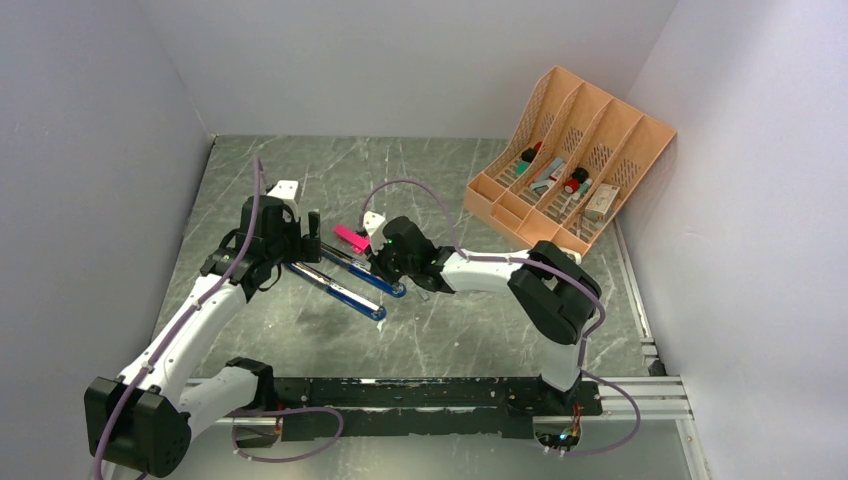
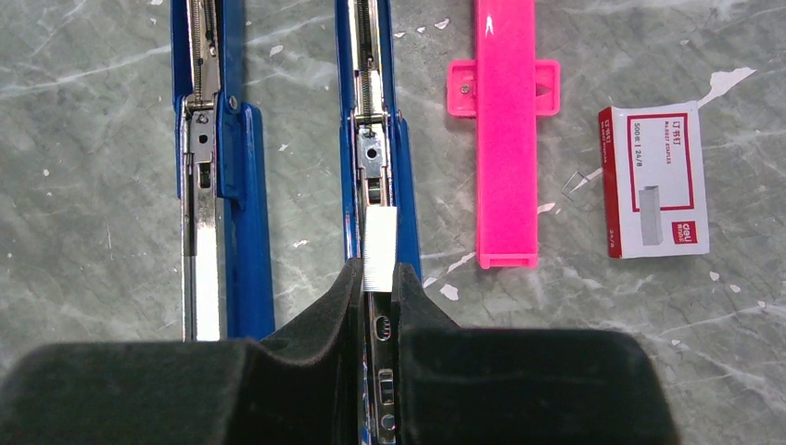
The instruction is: Load the staples into the stapler
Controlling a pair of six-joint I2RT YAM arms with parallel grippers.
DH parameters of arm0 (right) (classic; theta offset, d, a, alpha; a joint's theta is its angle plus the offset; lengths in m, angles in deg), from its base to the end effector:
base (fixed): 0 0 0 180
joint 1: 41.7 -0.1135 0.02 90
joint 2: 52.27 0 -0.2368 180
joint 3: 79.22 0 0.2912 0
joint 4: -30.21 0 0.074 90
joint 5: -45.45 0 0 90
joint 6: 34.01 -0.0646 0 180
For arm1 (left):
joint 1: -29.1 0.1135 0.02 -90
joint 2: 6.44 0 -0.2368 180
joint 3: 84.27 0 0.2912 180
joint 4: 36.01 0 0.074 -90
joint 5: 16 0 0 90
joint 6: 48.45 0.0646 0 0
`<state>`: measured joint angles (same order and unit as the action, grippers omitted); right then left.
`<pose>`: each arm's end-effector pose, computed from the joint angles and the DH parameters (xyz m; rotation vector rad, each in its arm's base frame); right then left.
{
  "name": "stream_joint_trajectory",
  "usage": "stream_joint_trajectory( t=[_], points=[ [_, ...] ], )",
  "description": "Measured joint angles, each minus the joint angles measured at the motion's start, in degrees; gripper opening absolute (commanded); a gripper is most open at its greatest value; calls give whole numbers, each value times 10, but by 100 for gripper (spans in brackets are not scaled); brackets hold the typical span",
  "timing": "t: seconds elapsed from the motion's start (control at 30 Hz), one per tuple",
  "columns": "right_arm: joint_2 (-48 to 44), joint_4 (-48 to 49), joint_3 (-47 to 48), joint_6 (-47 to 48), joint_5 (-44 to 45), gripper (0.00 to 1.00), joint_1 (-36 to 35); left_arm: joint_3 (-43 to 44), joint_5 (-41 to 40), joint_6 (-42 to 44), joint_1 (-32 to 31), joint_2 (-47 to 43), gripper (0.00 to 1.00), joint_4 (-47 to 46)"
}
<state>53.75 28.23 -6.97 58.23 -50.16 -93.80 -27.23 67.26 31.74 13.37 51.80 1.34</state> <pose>0.2651 0.3508 0.0984 -1.0798 1.9799 0.5870 0.2856 -0.0726 0.2226 0.0522 2.2398 -0.1099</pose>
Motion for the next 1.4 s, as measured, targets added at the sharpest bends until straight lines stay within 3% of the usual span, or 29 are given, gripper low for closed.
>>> stream_joint_trajectory(
  t=[1.4],
  points=[
    [-1,14,-4,7,-14,0,-4,0,0,0,0,0,96,-2]
  ],
)
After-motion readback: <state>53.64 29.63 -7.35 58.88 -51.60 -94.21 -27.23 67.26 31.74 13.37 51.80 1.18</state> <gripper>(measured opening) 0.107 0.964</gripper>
